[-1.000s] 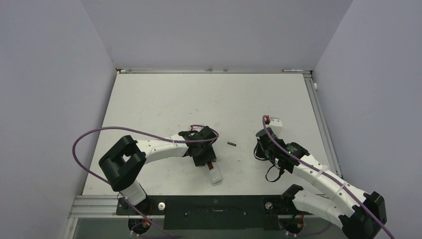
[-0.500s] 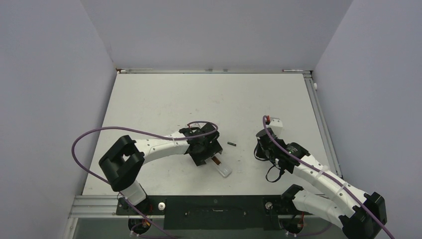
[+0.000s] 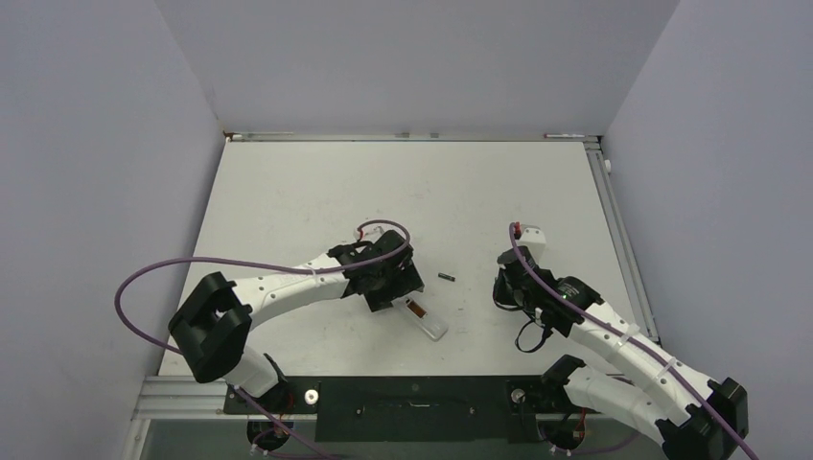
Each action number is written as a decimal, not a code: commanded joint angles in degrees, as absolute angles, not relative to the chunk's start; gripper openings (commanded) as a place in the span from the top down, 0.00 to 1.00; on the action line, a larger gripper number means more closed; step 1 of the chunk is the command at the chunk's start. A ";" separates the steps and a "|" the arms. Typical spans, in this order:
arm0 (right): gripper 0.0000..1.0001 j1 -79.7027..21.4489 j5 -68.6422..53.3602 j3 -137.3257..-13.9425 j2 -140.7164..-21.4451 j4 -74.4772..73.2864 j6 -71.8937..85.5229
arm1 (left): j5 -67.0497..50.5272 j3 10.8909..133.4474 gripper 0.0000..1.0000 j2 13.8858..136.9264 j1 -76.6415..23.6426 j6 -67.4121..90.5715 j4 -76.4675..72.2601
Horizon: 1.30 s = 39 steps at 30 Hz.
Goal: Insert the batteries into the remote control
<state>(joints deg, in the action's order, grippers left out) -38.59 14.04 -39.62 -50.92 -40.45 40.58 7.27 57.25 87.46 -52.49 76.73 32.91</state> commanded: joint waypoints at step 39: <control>0.92 -38.90 3.49 -44.38 -51.03 -37.05 33.41 | -2.99 63.48 0.81 102.93 -48.70 37.33 27.61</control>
<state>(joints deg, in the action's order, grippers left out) -38.61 7.14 -41.80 -50.70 -39.51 36.60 -3.44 65.28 104.77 -48.60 37.21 27.77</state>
